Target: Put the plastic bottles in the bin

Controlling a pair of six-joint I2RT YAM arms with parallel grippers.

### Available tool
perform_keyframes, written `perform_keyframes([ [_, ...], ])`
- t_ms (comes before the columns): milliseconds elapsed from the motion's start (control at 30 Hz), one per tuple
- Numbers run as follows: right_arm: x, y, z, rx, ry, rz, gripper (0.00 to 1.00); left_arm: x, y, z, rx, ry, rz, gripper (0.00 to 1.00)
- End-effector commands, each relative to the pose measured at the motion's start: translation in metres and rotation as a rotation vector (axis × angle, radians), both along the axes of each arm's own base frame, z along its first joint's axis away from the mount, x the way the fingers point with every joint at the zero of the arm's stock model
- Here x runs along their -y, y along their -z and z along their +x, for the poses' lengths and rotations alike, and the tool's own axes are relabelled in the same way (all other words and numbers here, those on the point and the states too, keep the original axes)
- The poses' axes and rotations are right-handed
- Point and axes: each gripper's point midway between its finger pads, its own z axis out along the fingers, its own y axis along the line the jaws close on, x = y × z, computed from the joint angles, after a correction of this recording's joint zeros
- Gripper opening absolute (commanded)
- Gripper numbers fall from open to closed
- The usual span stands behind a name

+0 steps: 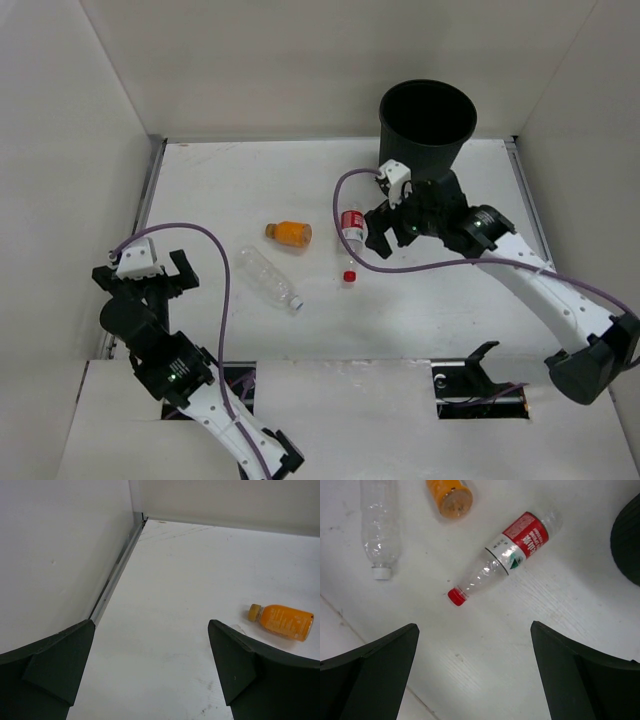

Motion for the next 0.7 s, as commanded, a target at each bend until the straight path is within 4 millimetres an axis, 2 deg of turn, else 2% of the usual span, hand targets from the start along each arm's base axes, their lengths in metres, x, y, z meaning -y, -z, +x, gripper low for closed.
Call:
perform_keyframes([
  [0,-0.022,-0.014,0.013,0.041,0.037,0.108,1.0,0.006,-0.021,-0.007,0.046,-0.006,0.039,1.0],
  [267,-0.042,0.052,0.035,-0.12,0.141,0.126,1.0,0.009,-0.026,-0.012,0.063,-0.018,0.046,1.0],
  [467,-0.035,0.082,0.061,-0.188,0.289,0.076,1.0,0.012,-0.033,-0.014,0.074,-0.013,0.063,1.0],
  [667,-0.021,0.107,0.082,-0.172,0.416,-0.023,1.0,0.012,-0.037,-0.014,0.084,-0.012,0.073,1.0],
])
